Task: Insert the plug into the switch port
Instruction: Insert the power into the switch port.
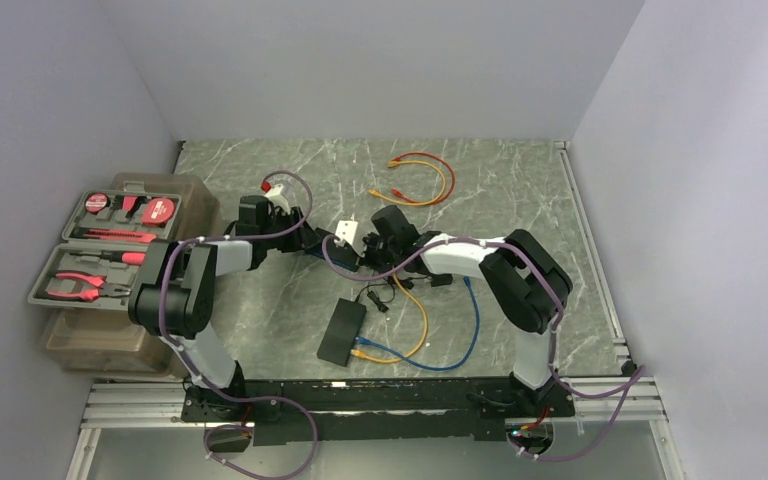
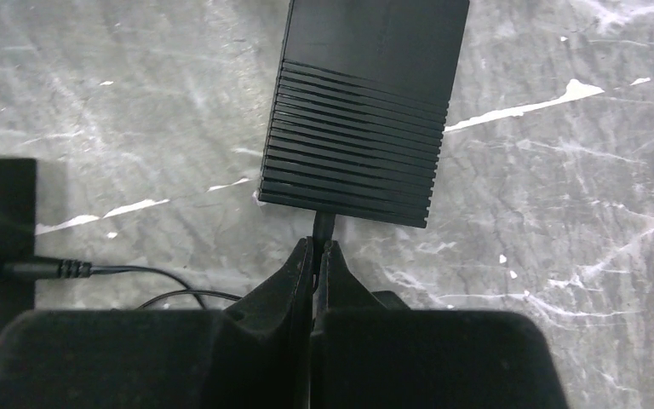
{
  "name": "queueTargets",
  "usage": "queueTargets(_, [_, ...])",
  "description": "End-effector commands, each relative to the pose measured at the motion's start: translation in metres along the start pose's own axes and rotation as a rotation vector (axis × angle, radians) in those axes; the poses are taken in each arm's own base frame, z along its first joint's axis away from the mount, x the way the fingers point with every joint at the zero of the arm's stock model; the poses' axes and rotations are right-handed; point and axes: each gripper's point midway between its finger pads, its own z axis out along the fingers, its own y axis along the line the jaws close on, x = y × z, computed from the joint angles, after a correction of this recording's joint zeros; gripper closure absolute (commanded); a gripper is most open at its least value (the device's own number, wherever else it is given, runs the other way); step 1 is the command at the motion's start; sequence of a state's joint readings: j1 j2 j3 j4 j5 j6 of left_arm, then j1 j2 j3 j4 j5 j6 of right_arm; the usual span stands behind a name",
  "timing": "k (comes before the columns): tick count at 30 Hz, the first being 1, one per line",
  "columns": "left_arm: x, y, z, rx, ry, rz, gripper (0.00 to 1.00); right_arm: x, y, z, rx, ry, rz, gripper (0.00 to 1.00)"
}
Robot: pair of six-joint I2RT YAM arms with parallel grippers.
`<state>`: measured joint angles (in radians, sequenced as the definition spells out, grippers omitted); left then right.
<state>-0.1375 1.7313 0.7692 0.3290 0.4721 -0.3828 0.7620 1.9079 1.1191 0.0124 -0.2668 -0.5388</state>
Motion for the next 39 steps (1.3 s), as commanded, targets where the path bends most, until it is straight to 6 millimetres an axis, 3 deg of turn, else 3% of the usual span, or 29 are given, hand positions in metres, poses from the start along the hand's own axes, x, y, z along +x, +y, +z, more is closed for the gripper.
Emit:
queueTargets(1, [0.036, -0.048, -0.017, 0.126, 0.129, -0.051, 0.51, -0.074, 0.004, -0.013, -0.028, -0.266, -0.139, 1.00])
queueTargets(5, [0.030, -0.040, -0.031, 0.027, 0.100, -0.077, 0.40, -0.061, 0.011, -0.014, -0.054, -0.226, -0.155, 1.00])
queueTargets(10, [0.033, -0.031, -0.044, -0.076, 0.095, -0.146, 0.37, -0.048, 0.017, -0.015, -0.077, -0.194, -0.196, 1.00])
queueTargets(17, [0.034, -0.017, -0.061, -0.206, 0.077, -0.178, 0.26, -0.048, 0.010, -0.012, -0.091, -0.185, -0.240, 1.00])
queueTargets(23, [0.038, -0.012, -0.068, -0.249, 0.083, -0.185, 0.24, -0.044, 0.006, -0.007, -0.138, -0.141, -0.283, 1.00])
queueTargets(26, [0.038, -0.006, -0.077, -0.294, 0.062, -0.193, 0.22, -0.038, -0.001, -0.004, -0.149, -0.111, -0.301, 1.00])
queueTargets(27, [0.037, -0.005, -0.080, -0.307, 0.049, -0.198, 0.08, -0.039, -0.005, -0.003, -0.151, -0.109, -0.307, 1.00])
queueTargets(28, [0.038, -0.004, -0.083, -0.318, 0.041, -0.202, 0.01, -0.038, -0.009, -0.003, -0.157, -0.105, -0.311, 1.00])
queueTargets(39, [0.046, -0.020, -0.115, -0.278, -0.016, -0.216, 0.01, -0.026, -0.042, 0.020, -0.181, -0.041, -0.406, 1.00])
